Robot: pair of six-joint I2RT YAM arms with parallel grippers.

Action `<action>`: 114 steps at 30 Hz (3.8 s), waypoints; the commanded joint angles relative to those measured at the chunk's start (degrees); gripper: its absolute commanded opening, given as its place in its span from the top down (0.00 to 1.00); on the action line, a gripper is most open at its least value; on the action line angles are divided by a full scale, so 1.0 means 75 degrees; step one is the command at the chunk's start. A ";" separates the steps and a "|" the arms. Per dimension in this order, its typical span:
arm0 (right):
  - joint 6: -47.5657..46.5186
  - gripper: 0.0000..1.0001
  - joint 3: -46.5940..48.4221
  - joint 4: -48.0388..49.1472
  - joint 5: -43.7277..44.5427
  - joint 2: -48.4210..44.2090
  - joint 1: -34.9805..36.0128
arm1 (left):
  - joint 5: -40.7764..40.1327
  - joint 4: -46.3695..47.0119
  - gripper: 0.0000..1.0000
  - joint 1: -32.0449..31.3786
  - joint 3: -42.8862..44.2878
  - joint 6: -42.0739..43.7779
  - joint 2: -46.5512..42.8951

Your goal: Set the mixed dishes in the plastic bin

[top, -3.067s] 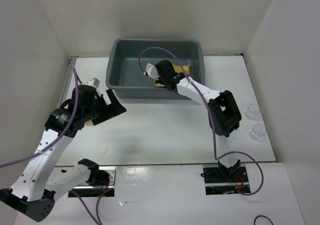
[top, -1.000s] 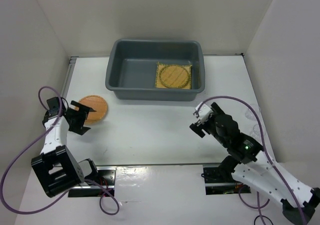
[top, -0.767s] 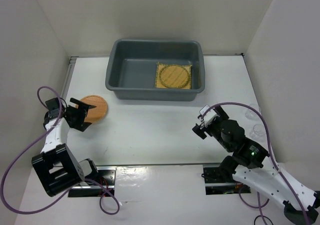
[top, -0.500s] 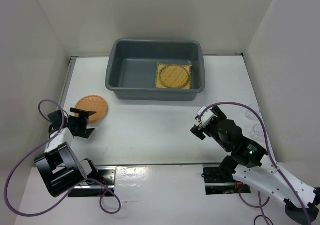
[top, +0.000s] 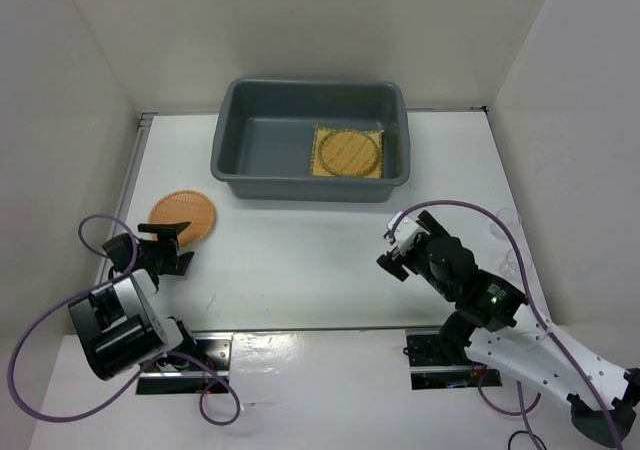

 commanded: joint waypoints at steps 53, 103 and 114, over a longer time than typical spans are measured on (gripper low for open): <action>-0.0006 0.02 -0.0046 0.0181 0.0217 0.0262 0.0079 | 0.2865 -0.3641 1.00 -0.4844 1.2620 0.1490 0.5960; 0.0380 0.02 -0.0046 0.0251 0.0544 0.0274 -0.0974 | 0.0522 -1.0251 0.01 -0.6077 2.1999 0.2193 1.1219; -0.0191 0.02 0.1568 -0.0825 0.1506 0.2005 -0.3328 | -0.4418 -1.2221 0.01 -0.6613 1.9679 0.4725 0.7494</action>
